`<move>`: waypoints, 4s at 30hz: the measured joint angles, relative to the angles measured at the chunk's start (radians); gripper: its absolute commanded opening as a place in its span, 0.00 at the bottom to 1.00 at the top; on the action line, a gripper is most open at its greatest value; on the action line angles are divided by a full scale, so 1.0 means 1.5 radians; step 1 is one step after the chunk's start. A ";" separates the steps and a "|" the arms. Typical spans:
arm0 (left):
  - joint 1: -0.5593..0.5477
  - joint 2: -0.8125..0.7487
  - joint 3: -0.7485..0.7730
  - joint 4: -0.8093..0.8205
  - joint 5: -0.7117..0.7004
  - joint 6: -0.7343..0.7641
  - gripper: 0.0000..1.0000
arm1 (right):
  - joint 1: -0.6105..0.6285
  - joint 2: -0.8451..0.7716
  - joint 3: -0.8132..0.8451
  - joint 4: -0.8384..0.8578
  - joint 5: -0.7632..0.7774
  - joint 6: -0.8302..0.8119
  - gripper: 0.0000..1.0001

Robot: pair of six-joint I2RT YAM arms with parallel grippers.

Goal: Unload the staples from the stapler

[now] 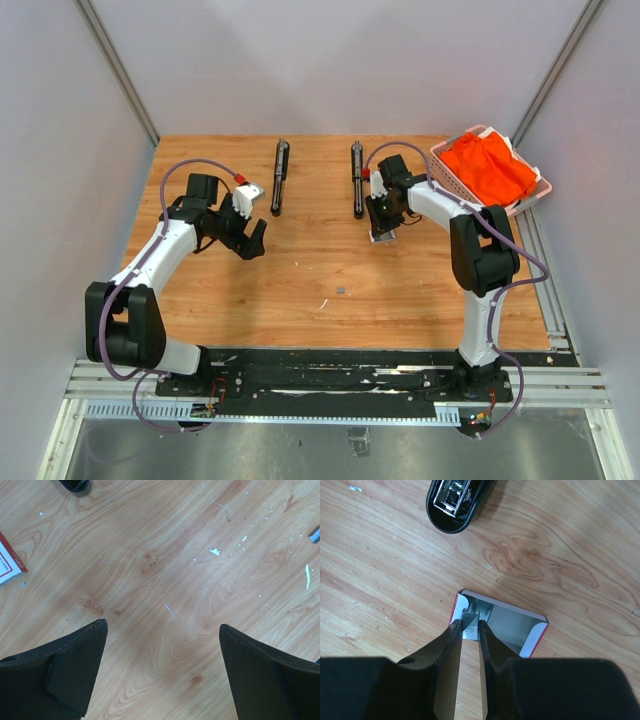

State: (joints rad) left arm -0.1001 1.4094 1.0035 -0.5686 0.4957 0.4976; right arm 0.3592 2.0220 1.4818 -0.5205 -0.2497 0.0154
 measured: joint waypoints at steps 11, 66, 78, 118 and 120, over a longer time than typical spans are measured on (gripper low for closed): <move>0.000 0.000 0.000 0.000 0.000 0.000 0.98 | 0.000 0.000 0.000 0.000 0.000 0.002 0.22; 0.000 0.003 0.000 0.000 0.000 0.000 0.98 | 0.000 -0.032 -0.017 0.024 -0.038 0.009 0.22; 0.000 0.003 0.000 0.000 0.000 0.000 0.98 | 0.000 -0.032 -0.017 0.024 -0.003 0.006 0.25; 0.000 0.003 0.000 0.000 0.000 0.002 0.98 | 0.000 0.002 -0.017 0.019 0.052 -0.013 0.15; 0.000 0.003 0.000 0.000 0.000 0.002 0.98 | 0.000 0.001 -0.017 0.021 0.053 -0.014 0.15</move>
State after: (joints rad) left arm -0.1001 1.4139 1.0035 -0.5686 0.4961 0.5011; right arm 0.3592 2.0239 1.4570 -0.4892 -0.1703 -0.0059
